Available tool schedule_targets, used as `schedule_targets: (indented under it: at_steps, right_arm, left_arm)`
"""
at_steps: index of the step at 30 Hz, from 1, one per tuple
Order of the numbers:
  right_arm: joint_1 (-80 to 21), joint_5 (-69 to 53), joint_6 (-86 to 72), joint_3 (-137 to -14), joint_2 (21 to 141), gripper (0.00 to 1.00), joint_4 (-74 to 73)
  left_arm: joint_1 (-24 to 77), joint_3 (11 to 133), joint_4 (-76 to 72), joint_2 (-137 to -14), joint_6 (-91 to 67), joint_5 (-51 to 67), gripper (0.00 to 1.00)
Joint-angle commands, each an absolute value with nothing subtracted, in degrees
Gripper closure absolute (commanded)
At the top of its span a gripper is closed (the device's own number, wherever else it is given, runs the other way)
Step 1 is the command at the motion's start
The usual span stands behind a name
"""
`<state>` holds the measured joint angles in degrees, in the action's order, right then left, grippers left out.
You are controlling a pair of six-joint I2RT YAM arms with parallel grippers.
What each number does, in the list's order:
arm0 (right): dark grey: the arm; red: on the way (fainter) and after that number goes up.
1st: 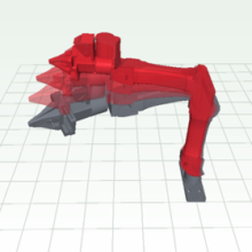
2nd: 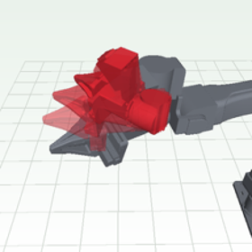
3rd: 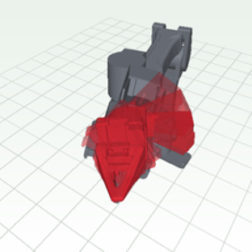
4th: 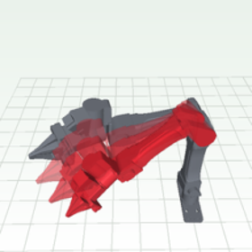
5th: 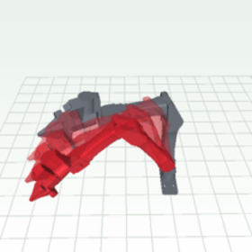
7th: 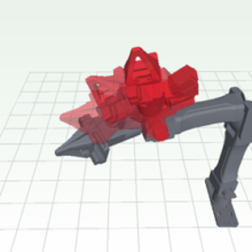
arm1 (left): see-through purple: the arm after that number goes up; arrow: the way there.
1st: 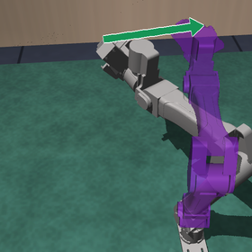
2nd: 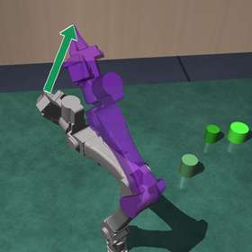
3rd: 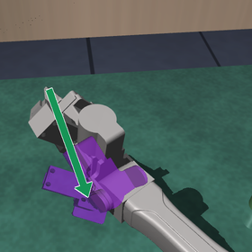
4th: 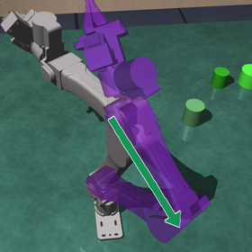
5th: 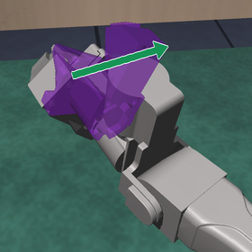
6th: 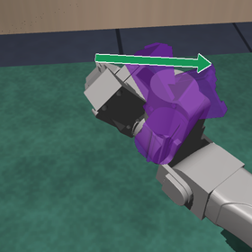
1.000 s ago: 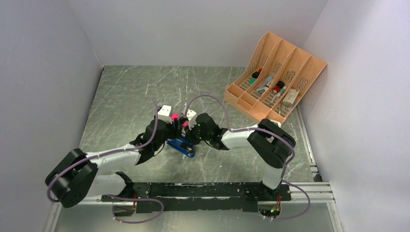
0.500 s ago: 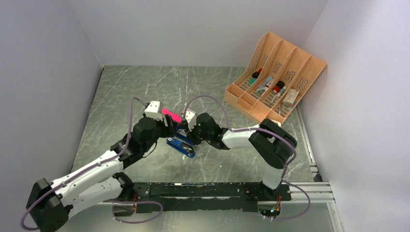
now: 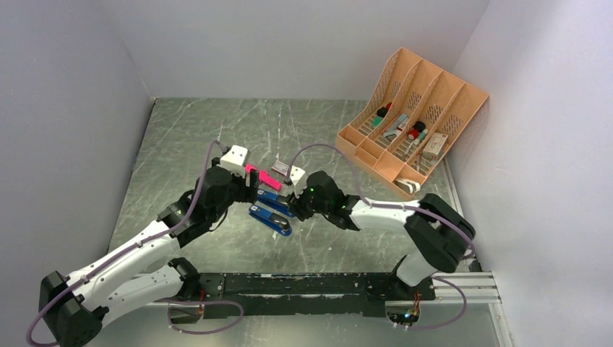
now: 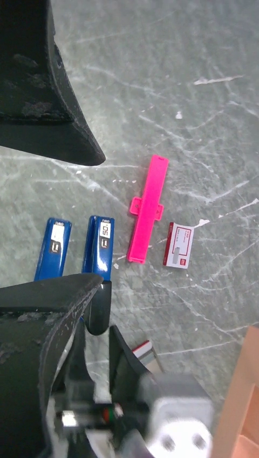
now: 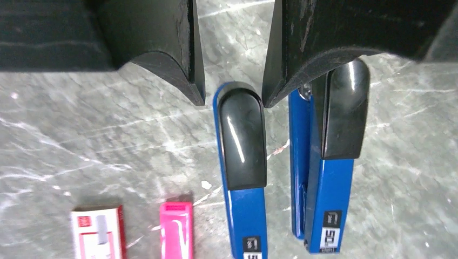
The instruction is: Load the staples into the stapler
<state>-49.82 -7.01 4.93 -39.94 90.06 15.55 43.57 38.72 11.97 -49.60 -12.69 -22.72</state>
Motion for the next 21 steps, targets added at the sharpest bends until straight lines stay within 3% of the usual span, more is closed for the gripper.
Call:
schedule_targets:
  at_steps: [1, 7, 13, 21]
  right_arm:
    - [-49.49, -1.82, 1.42, -38.15, 82.26, 0.53, 14.1]
    - [-49.53, 0.91, -8.38, -33.84, 70.25, 0.53, 13.5]
    - [-49.53, -1.18, -11.81, -28.86, 61.51, 0.53, 13.88]
    - [-49.49, -0.73, -10.78, -25.94, 55.47, 0.53, 11.88]
  left_arm:
    - [43.64, 38.95, 5.78, -49.48, 3.65, -17.36, 0.21]
    - [43.7, 38.64, 3.63, -51.3, 19.23, -2.05, 0.21]
    - [43.64, 40.99, 14.94, -57.28, 36.73, 21.1, 0.22]
    - [38.4, 42.7, 26.51, -67.42, 50.01, 35.85, 0.31]
